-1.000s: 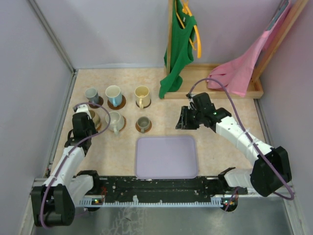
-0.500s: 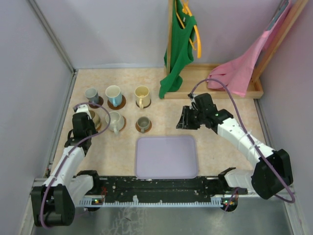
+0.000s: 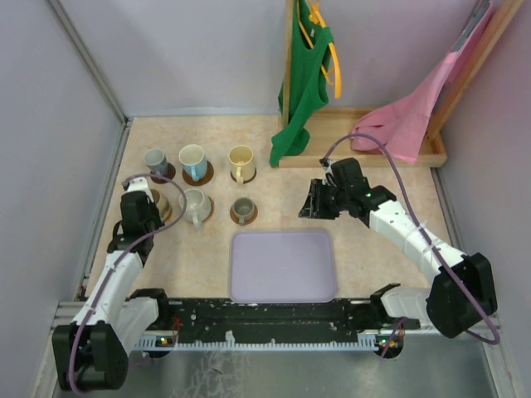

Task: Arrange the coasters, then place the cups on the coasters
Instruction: Place the cup on the coaster.

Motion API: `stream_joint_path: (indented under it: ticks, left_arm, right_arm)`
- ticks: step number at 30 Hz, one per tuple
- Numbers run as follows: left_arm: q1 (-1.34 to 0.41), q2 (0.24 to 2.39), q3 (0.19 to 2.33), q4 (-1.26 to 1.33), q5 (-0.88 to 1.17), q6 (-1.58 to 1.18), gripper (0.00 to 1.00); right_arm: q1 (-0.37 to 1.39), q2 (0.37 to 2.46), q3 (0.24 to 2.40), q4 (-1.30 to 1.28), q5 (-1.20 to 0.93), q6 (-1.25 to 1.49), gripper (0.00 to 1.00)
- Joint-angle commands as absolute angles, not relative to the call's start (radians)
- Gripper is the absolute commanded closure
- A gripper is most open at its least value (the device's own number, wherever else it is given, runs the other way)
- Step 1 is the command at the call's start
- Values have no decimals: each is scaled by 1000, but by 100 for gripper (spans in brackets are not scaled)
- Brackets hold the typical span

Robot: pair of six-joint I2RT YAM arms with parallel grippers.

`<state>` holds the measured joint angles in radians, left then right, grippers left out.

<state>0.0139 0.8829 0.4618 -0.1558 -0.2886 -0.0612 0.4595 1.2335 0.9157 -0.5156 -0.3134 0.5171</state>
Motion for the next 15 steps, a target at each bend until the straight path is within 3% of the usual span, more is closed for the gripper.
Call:
stream_joint_path:
  ticks: [1,15]
  left_arm:
    - [21,870,500,-130,-302,-52,66]
    - [20,867,511,-144,-295,-51,62]
  right_arm:
    - [450,1210,921,-473,-330,519,65]
    - [442,1213,918,-472,-333,521,65]
